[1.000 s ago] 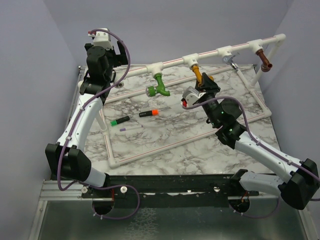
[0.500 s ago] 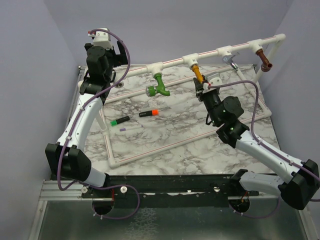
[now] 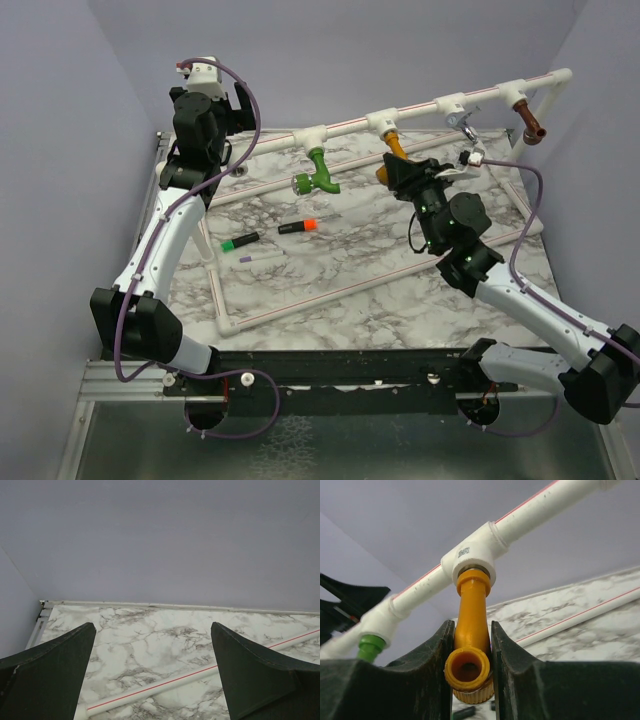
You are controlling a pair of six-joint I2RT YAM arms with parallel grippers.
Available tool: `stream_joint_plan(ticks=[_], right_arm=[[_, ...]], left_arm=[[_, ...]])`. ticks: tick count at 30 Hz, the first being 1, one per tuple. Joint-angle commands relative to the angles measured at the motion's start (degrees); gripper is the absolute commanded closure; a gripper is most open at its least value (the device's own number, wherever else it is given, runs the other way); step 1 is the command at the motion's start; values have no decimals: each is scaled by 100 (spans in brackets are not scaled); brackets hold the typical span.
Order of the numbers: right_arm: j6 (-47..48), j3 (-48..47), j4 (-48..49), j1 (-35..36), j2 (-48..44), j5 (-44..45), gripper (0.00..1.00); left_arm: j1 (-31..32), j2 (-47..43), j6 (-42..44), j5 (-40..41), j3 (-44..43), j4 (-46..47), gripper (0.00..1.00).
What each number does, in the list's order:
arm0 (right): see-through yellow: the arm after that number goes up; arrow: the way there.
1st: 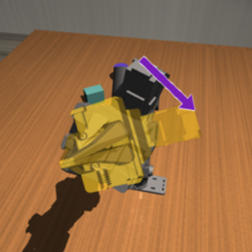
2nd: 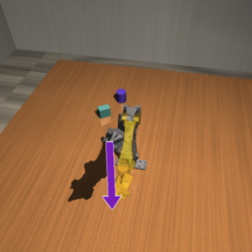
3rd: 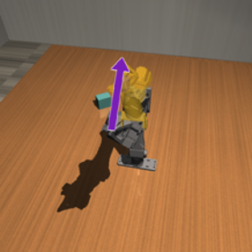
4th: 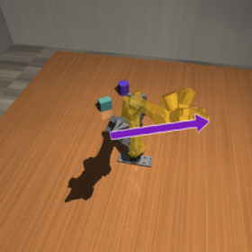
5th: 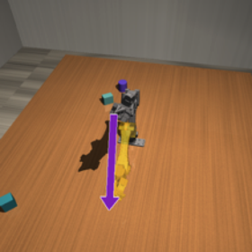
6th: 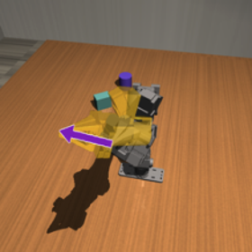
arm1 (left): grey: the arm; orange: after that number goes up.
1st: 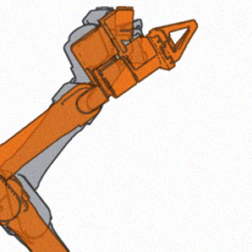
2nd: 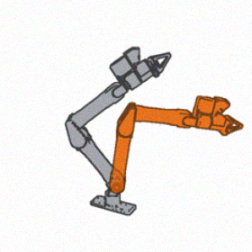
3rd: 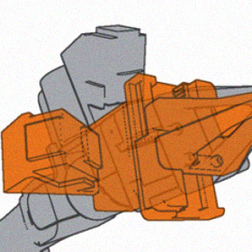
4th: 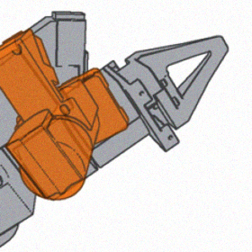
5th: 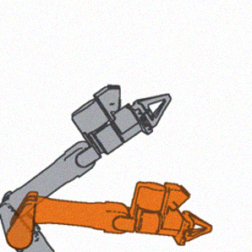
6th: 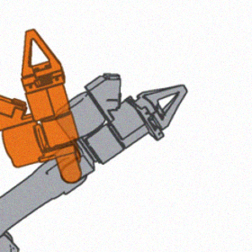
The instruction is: Install the water faucets
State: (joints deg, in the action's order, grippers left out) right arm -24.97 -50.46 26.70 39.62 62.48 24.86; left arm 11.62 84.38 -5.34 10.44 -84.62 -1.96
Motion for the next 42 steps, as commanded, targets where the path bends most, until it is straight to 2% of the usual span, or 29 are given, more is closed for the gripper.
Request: stream_joint_plan(ticks=[1, 9, 12, 17, 21, 25, 29, 36, 42], right_arm=[[-2580, -99, 80, 37, -338, 296, 99], [-5159, -261, -780, 42, -375, 291, 99], [-5631, -247, -819, 39, -404, 327, 99], [-5964, -703, -1684, 42, -278, 207, 99], [-5983, -751, -1947, 37, -268, 271, 83], [-5821, -603, -1862, 37, -385, 389, 59], [-5720, -566, -2003, 37, -473, 403, 43], [-5538, -517, -2350, 42, -684, 466, 26], [-5027, -443, -2873, 37, -1003, 574, 20]], left_arm=[[13, 422, 16, -108, 432, -1113, 1], [7, 422, 0, -119, 431, -1114, 1], [8, 424, -2, -114, 429, -1114, 1], [9, 433, 7, -103, 437, -1114, 1], [9, 440, 9, -100, 433, -1114, 1], [10, 447, 7, -99, 433, -1114, 1], [9, 464, 6, -104, 429, -1118, 1], [10, 457, 16, -86, 429, -1123, 1], [10, 457, 20, -81, 429, -1122, 1]])
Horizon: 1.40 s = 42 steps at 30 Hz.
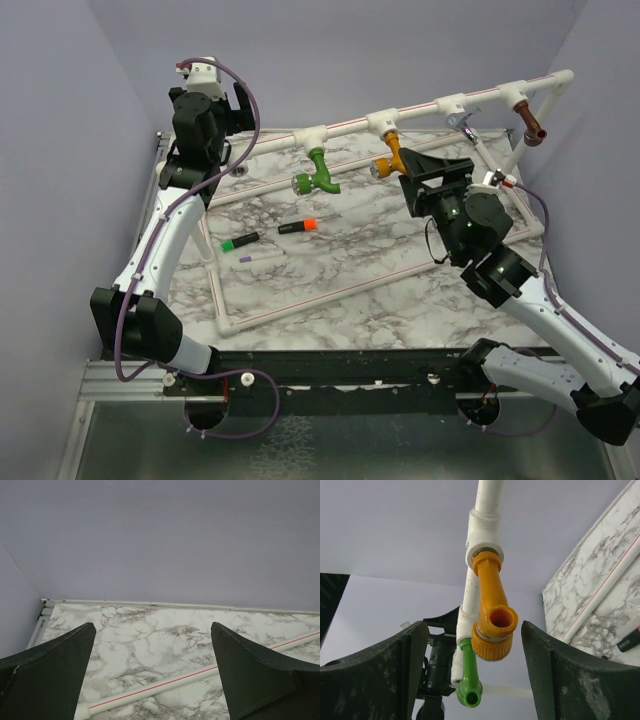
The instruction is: Install the water faucets
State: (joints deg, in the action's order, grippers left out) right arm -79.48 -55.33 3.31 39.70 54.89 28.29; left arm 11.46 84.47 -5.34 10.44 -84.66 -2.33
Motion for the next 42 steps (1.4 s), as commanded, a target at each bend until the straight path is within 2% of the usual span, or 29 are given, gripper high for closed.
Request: stream_joint_plan(ticks=[1, 7, 12, 18, 21, 24, 29, 38, 42], right_arm=[[530, 68, -571, 29, -315, 218, 20], [1650, 379, -471, 29, -829, 101, 20], [3479, 721, 203, 29, -1271, -202, 21], [5681, 502, -13, 29, -1449, -162, 21], [6989, 405, 94, 29, -1503, -655, 23], [8240, 113, -177, 29, -1435, -1206, 26], [9858, -163, -510, 29, -1360, -1370, 25], [13060, -24, -1131, 29, -1188, -2312, 20], [14238, 248, -918, 29, -1147, -2363, 20]], left_arm=[[31, 449, 24, -77, 433, -1086, 1], [30, 457, 16, -96, 433, -1085, 1], [29, 457, 16, -93, 434, -1086, 1], [33, 450, 13, -103, 433, -1086, 1], [32, 450, 6, -101, 433, -1081, 1], [34, 456, -1, -111, 433, -1083, 1], [27, 457, -2, -112, 433, -1086, 1], [29, 474, -2, -130, 433, -1084, 1], [25, 474, -2, -130, 432, -1083, 1]])
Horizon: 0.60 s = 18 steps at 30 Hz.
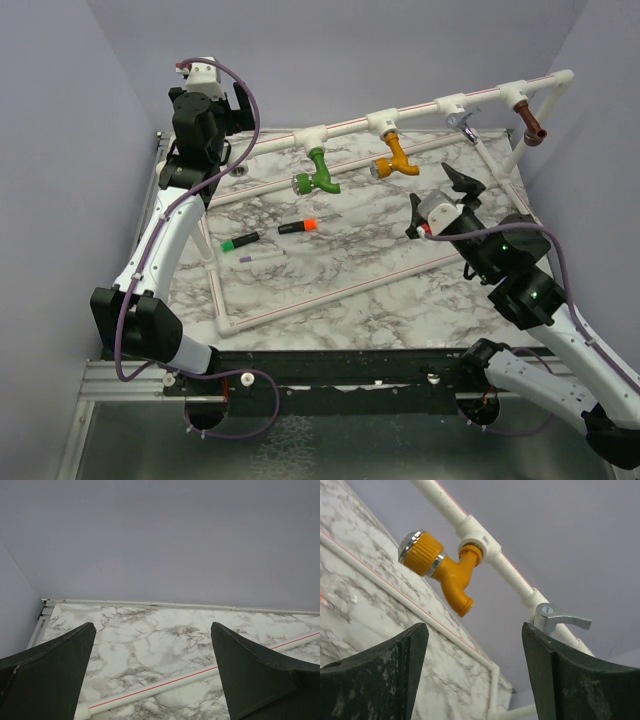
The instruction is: Install the water faucets
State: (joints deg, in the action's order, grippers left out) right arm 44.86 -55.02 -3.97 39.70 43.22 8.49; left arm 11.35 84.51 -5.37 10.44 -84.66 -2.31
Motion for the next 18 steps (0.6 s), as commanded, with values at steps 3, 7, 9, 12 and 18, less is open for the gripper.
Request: stream_joint_plan(ticks=[3, 7, 9, 12, 18], right_arm=[[2325, 304, 0, 31, 137, -327, 20], [2926, 406, 410, 33, 369, -150, 19], [3332, 572, 928, 40, 457, -54, 19], [3904, 743, 1560, 38, 624, -71, 19], [4719, 706, 2294, 51, 1064, 21, 19]], left_arm=[[35, 483, -8, -138, 425, -1088, 1], [37, 496, -8, -150, 424, -1087, 1], [37, 489, -23, -152, 424, -1087, 1], [46, 496, -18, -169, 424, -1083, 1], [42, 509, -19, -165, 424, -1081, 1]])
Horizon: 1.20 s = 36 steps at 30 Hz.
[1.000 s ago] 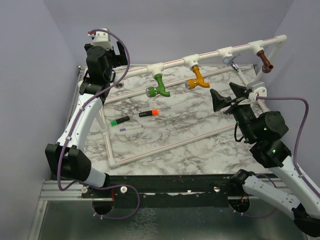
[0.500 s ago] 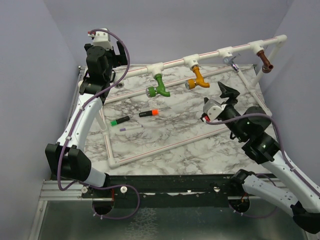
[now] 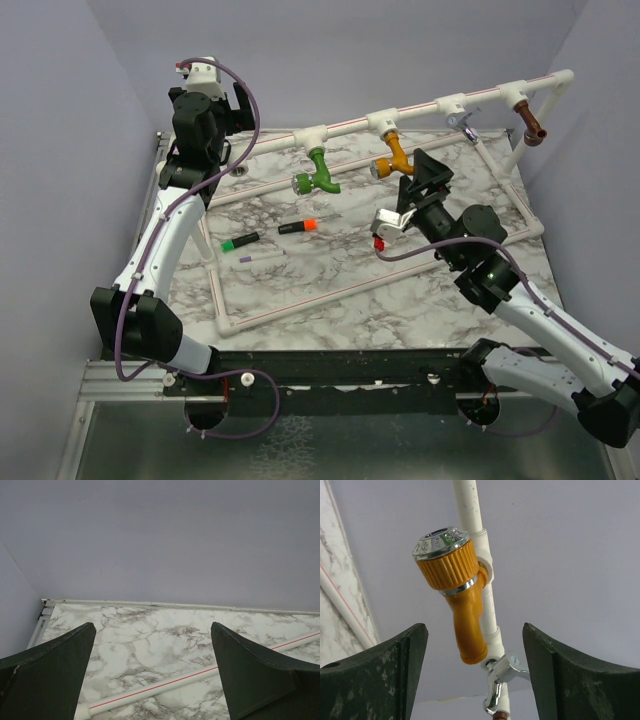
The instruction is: Install the water faucets
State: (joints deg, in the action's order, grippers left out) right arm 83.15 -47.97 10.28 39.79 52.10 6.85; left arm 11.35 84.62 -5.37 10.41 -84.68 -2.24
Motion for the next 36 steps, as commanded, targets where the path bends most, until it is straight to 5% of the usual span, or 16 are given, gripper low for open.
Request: stream_joint_plan(ticks=[1, 10, 15, 23, 28, 36], right_arm=[[1005, -2, 973, 52, 250, 207, 19], [1624, 34, 1352, 186, 738, 428, 20], [1692, -8, 1599, 231, 936, 685, 30], [1330, 7, 1697, 264, 1007, 765, 61], [614, 16, 1811, 300, 989, 736, 98], [-1455, -98, 1982, 335, 967, 719, 100]], left_arm=[[35, 505, -20, -164, 426, -1094, 1], [34, 511, -33, -181, 423, -1094, 1], [34, 503, -26, -190, 426, -1092, 1], [38, 507, -28, -189, 426, -1094, 1], [38, 503, -27, -174, 429, -1094, 1], [40, 503, -27, -180, 425, -1094, 1]])
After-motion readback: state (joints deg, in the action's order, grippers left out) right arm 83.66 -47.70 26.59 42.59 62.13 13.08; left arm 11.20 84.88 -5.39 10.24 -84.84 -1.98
